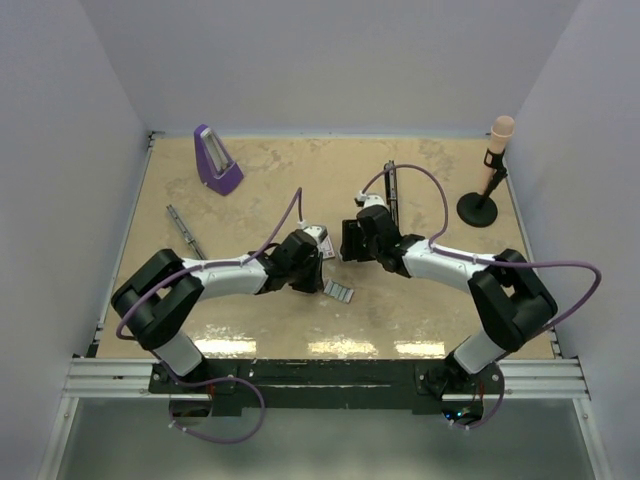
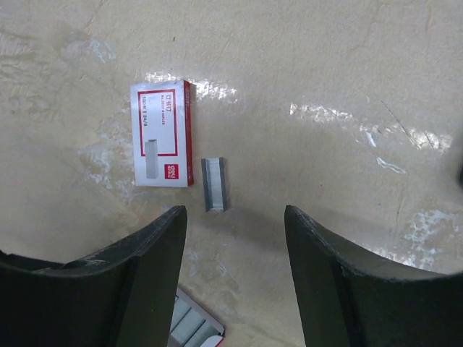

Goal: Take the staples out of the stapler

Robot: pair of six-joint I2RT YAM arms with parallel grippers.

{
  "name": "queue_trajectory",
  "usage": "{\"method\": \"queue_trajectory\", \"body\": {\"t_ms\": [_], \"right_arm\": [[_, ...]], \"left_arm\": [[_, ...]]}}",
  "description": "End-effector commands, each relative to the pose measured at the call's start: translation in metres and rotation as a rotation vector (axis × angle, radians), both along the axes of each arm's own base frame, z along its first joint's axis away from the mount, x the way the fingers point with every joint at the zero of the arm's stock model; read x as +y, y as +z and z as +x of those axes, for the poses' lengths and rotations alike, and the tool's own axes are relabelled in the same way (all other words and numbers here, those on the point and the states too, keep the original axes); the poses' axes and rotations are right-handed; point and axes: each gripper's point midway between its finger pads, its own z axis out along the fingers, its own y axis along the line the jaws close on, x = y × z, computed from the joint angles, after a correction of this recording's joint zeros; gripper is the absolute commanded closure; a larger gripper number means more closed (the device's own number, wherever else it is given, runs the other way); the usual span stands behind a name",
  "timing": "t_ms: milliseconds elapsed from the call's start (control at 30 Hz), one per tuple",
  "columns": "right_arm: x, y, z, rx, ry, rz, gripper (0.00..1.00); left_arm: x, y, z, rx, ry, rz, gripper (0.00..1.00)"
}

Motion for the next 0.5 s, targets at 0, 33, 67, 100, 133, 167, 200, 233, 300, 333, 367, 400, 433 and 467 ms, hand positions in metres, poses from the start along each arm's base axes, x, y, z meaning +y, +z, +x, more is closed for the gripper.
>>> {"method": "queue_trajectory", "body": {"t_ms": [0,33,67,100,133,167,200,233,300,333,367,400,433,467], "right_arm": [[0.017,0.015,0.018,-0.066,0.06,0.015,0.4],[0.017,0.009,0.018,-0.058,0.066,0.006,0.41],[0.017,0.007,0.018,-0.06,0.071,0.0,0.41],[0.019,0.006,0.018,-0.059,0.08,-0.006,0.42],[0.019,0.003,0.017,-0.055,0.086,-0.012,0.43],[0.02,0.001,0.017,-0.055,0.092,-0.018,0.43],[0.022,0.0,0.016,-0.055,0.102,-0.021,0.44],[0.024,0.0,0.016,-0.058,0.107,-0.023,0.45],[0.028,-0.003,0.013,-0.055,0.124,-0.032,0.46],[0.029,-0.004,0.013,-0.056,0.126,-0.037,0.46],[0.029,-0.008,0.012,-0.052,0.125,-0.05,0.46],[0.03,-0.01,0.012,-0.053,0.128,-0.06,0.46],[0.03,-0.012,0.011,-0.05,0.125,-0.069,0.46],[0.032,-0.014,0.01,-0.048,0.129,-0.076,0.46]], "left_arm": [[-0.011,0.014,-0.01,0.008,0.002,-0.107,0.79],[-0.013,0.019,-0.011,0.003,0.002,-0.127,0.79],[-0.014,0.022,-0.013,0.006,0.005,-0.139,0.79],[-0.013,0.023,-0.013,0.004,0.008,-0.143,0.79],[-0.014,0.031,-0.012,-0.009,0.013,-0.158,0.79],[-0.012,0.034,-0.01,-0.022,0.028,-0.153,0.79],[-0.009,0.037,-0.008,-0.028,0.04,-0.146,0.78],[-0.009,0.049,-0.004,-0.057,0.051,-0.161,0.78],[0.004,0.052,0.0,-0.07,0.092,-0.122,0.77],[0.006,0.061,0.002,-0.086,0.097,-0.136,0.76],[0.011,0.065,0.006,-0.093,0.11,-0.138,0.75],[0.014,0.067,0.007,-0.097,0.115,-0.137,0.75],[0.017,0.074,0.009,-0.111,0.121,-0.147,0.74],[0.022,0.077,0.014,-0.12,0.133,-0.145,0.74]]}}
